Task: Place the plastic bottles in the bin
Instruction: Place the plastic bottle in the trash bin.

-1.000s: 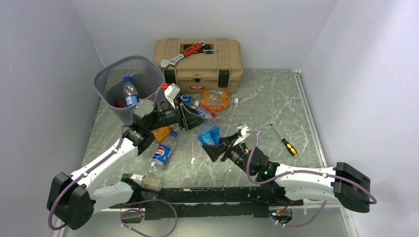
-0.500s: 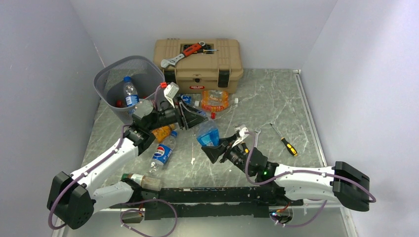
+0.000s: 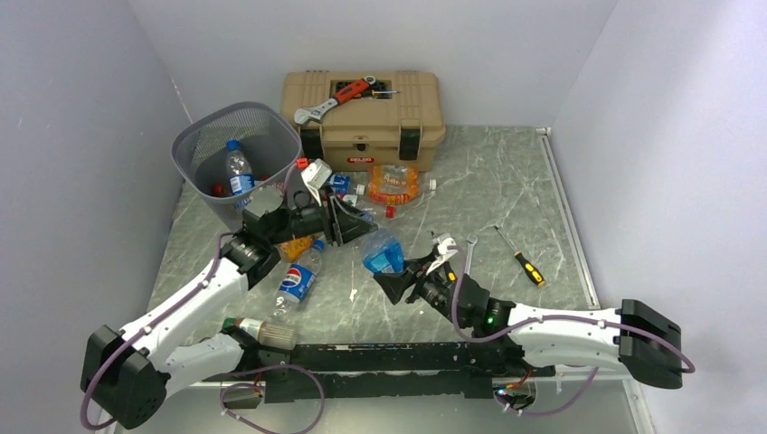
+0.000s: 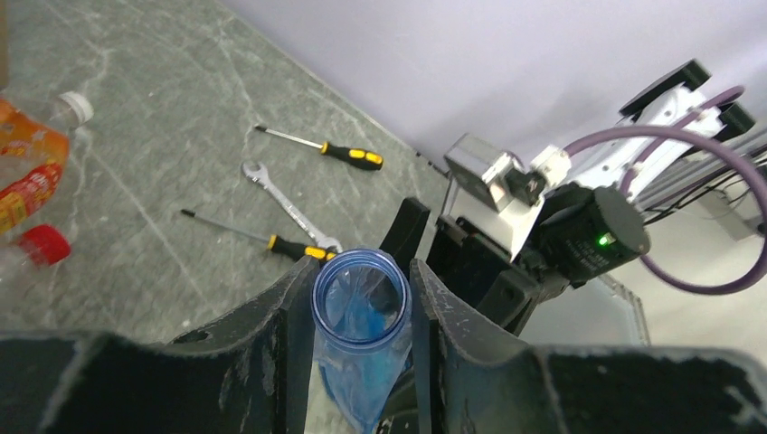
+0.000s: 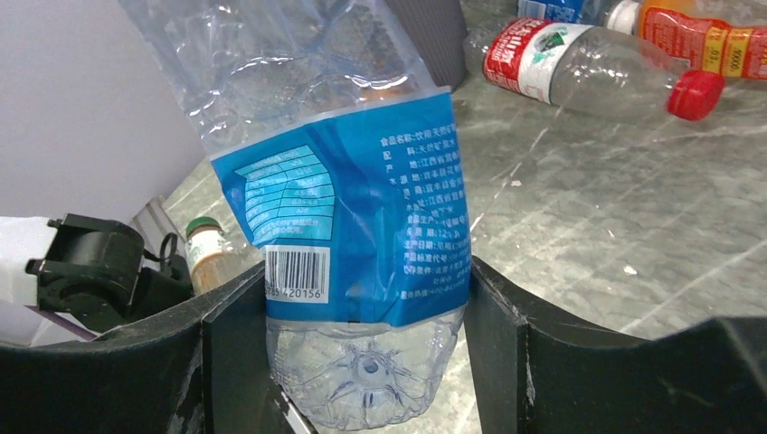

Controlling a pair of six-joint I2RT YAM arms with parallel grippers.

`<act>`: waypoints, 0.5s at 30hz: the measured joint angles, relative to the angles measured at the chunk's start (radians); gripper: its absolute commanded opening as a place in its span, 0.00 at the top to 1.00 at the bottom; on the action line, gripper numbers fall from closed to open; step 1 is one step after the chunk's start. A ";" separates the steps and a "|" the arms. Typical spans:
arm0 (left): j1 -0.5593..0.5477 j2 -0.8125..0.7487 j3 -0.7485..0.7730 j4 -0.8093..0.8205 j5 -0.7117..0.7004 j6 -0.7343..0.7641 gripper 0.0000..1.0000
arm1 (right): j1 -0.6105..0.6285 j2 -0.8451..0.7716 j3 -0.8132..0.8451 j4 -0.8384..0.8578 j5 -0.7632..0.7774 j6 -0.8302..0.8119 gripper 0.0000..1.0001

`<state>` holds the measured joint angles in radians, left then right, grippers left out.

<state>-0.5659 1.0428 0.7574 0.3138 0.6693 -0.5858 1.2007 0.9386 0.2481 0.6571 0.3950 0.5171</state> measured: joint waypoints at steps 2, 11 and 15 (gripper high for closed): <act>-0.005 -0.029 0.000 -0.061 -0.019 0.031 1.00 | 0.005 -0.034 -0.008 -0.035 0.010 0.001 1.00; -0.015 -0.061 0.000 -0.148 -0.036 0.077 1.00 | 0.009 -0.086 -0.024 -0.093 0.010 0.004 0.33; -0.014 -0.061 0.014 -0.135 -0.044 0.081 1.00 | 0.007 -0.087 0.015 -0.146 -0.014 0.006 0.00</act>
<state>-0.5804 0.9817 0.7715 0.1791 0.6250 -0.5049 1.2076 0.8520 0.2630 0.5110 0.3809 0.5228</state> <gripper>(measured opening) 0.414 0.856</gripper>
